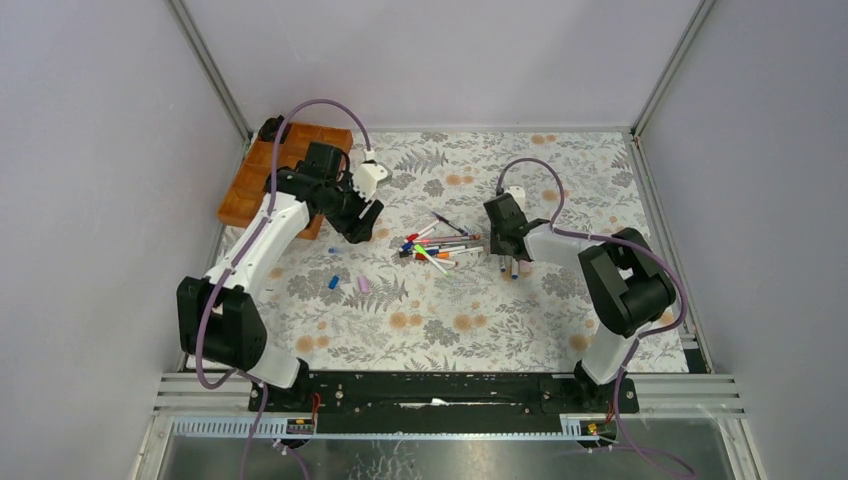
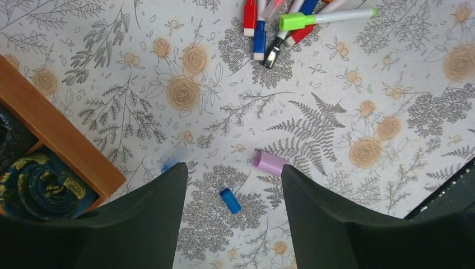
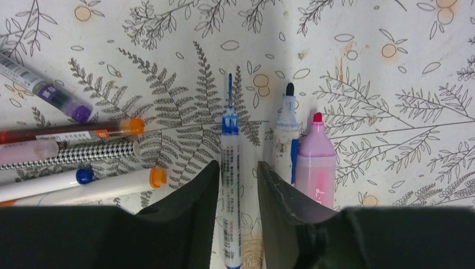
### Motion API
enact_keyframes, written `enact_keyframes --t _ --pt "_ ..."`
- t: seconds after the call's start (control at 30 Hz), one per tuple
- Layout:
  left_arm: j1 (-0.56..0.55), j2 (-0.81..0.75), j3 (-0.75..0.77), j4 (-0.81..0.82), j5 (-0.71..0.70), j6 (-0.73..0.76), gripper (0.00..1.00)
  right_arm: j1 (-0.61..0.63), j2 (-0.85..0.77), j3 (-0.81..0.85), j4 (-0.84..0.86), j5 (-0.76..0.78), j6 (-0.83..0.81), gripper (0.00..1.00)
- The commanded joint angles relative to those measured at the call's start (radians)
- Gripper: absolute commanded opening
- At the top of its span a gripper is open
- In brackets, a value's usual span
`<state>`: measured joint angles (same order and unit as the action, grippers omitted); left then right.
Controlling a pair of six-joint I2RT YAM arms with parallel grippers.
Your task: Open the pen caps
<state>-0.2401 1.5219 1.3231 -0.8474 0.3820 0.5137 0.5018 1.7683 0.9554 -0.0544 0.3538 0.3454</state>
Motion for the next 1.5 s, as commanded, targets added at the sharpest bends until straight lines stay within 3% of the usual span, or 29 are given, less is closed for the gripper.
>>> enact_keyframes --t 0.0,0.37,0.57,0.73,0.8,0.87,1.03,1.47 --pt "0.010 -0.047 0.009 -0.067 0.031 -0.037 0.70 -0.003 -0.059 -0.035 -0.048 -0.013 0.005 0.36" --pt "0.012 -0.083 -0.018 -0.077 0.045 -0.045 0.70 -0.004 -0.147 -0.069 -0.079 -0.018 -0.009 0.28" --pt "0.012 -0.077 0.025 -0.106 0.067 -0.042 0.74 -0.003 -0.203 -0.007 -0.080 -0.113 -0.058 0.42" --pt "0.012 -0.081 0.041 -0.126 0.077 -0.027 0.79 -0.002 -0.164 0.063 -0.030 -0.390 -0.187 0.68" --pt "0.012 -0.082 0.041 -0.130 0.080 -0.021 0.79 -0.002 -0.101 0.118 -0.055 -0.511 -0.242 0.70" --pt "0.012 -0.077 0.047 -0.140 0.085 -0.021 0.79 -0.002 -0.032 0.170 -0.085 -0.594 -0.277 0.71" --pt "0.012 -0.087 0.056 -0.154 0.096 -0.017 0.79 -0.002 0.029 0.209 -0.094 -0.637 -0.324 0.70" --pt "0.012 -0.090 0.053 -0.162 0.092 -0.006 0.79 -0.002 0.080 0.202 -0.089 -0.609 -0.328 0.64"
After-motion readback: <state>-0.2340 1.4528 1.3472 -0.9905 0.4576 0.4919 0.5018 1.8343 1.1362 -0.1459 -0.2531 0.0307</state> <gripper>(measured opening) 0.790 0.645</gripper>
